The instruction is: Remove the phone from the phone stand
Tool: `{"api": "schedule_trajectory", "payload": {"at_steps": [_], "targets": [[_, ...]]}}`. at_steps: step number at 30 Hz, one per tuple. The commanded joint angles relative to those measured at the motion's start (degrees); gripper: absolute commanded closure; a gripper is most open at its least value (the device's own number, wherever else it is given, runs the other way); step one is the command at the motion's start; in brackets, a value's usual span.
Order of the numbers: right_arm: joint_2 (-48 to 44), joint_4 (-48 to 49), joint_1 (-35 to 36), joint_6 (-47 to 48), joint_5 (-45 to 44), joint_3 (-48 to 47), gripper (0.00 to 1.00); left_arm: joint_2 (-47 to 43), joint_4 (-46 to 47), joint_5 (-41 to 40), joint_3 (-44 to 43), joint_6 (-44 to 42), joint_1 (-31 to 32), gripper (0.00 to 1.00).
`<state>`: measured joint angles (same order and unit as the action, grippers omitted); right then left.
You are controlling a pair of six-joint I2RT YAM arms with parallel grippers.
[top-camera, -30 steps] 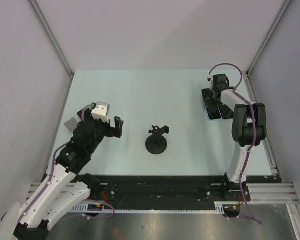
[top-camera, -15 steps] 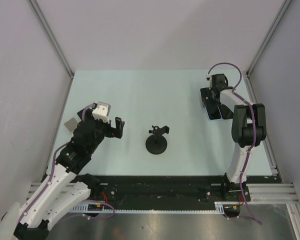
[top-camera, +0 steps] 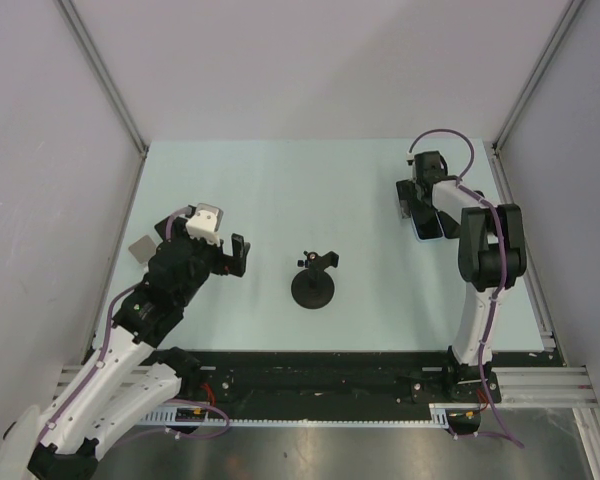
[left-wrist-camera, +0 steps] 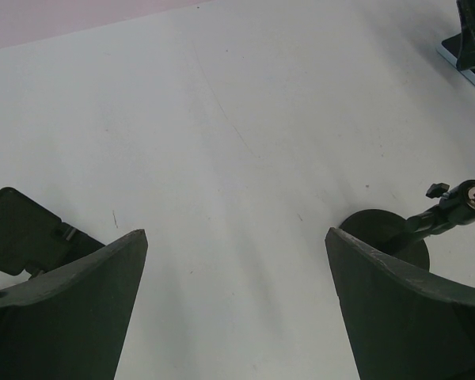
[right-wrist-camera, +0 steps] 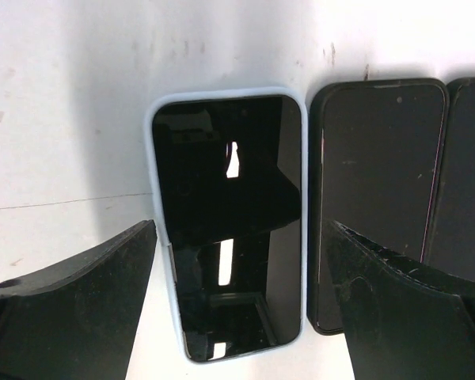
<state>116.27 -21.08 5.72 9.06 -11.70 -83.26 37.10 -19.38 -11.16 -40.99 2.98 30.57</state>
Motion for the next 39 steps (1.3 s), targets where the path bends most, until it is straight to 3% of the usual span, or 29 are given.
{"api": "schedule_trajectory", "payload": {"at_steps": [1,13,20,27,31,39], "targets": [[1.59,1.13,-0.97,-0.36,-3.68,0.21,0.09,-0.01,1.89,1.49,0.12,-0.7,-0.42,0.0],[-1.48,0.78,-1.94,-2.82,-2.81,0.21,0.09,0.6,2.06,1.84,0.04,-0.61,-0.42,0.0],[-15.16,-1.15,1.48,-6.86,4.31,0.29,0.09,2.88,1.97,5.26,-1.1,0.79,-0.33,0.0],[-31.41,-5.89,4.56,-11.87,5.55,2.92,0.08,5.0,1.89,12.3,-4.71,8.69,1.86,0.0],[-41.19,-7.13,5.62,-15.38,4.68,6.08,0.07,5.96,1.89,6.95,-6.81,12.04,10.35,0.0],[-59.12,-7.92,6.15,-19.96,2.66,11.89,0.0,12.28,1.89,-14.99,-10.86,19.6,28.22,0.0]]}}
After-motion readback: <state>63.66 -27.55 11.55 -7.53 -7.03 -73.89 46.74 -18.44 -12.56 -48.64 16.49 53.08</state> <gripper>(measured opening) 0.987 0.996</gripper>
